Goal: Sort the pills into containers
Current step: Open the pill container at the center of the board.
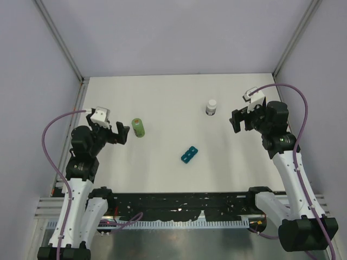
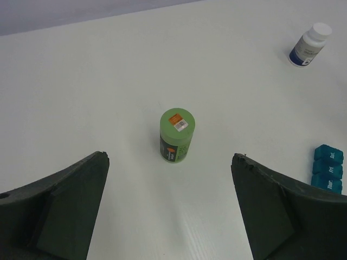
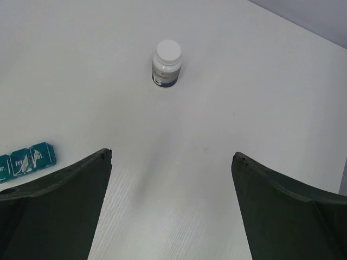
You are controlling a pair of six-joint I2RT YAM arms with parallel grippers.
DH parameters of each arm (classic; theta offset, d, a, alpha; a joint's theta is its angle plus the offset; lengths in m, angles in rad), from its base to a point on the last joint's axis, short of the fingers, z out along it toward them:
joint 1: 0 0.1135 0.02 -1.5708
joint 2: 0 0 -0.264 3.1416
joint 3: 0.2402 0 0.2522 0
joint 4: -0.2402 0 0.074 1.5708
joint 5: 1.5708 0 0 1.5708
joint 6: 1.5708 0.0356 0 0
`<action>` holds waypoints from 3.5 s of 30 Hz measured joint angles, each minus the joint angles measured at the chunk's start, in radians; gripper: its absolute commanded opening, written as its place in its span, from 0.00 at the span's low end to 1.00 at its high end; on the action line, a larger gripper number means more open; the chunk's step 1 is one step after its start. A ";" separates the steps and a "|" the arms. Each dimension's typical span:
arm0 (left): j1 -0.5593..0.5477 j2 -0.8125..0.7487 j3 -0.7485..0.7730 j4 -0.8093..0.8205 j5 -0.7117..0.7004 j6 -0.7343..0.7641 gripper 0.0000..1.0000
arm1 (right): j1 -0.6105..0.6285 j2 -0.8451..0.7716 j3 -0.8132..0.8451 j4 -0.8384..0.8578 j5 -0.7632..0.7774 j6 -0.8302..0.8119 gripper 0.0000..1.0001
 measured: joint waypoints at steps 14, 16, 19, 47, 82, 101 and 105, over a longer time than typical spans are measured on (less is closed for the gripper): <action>0.014 -0.016 0.009 -0.039 -0.010 0.015 0.99 | 0.013 0.003 0.010 -0.038 0.006 -0.001 0.95; 0.015 -0.023 0.012 -0.045 -0.008 0.015 0.99 | 0.037 0.010 0.021 -0.048 0.024 -0.007 0.95; 0.015 -0.029 0.021 -0.060 -0.001 0.016 0.99 | 0.099 0.034 0.041 -0.066 0.067 -0.039 0.95; 0.015 -0.034 0.043 -0.106 0.149 0.098 0.99 | 0.587 0.642 0.145 -0.290 0.030 -0.581 0.95; 0.015 0.018 0.043 -0.120 0.156 0.120 0.99 | 0.698 0.885 0.277 -0.298 0.026 -0.742 0.52; 0.015 0.006 0.043 -0.119 0.175 0.120 0.99 | 0.698 0.874 0.230 -0.206 0.007 -0.526 0.88; 0.015 0.006 0.043 -0.119 0.178 0.119 0.99 | 0.698 0.874 0.234 -0.179 -0.006 -0.466 0.88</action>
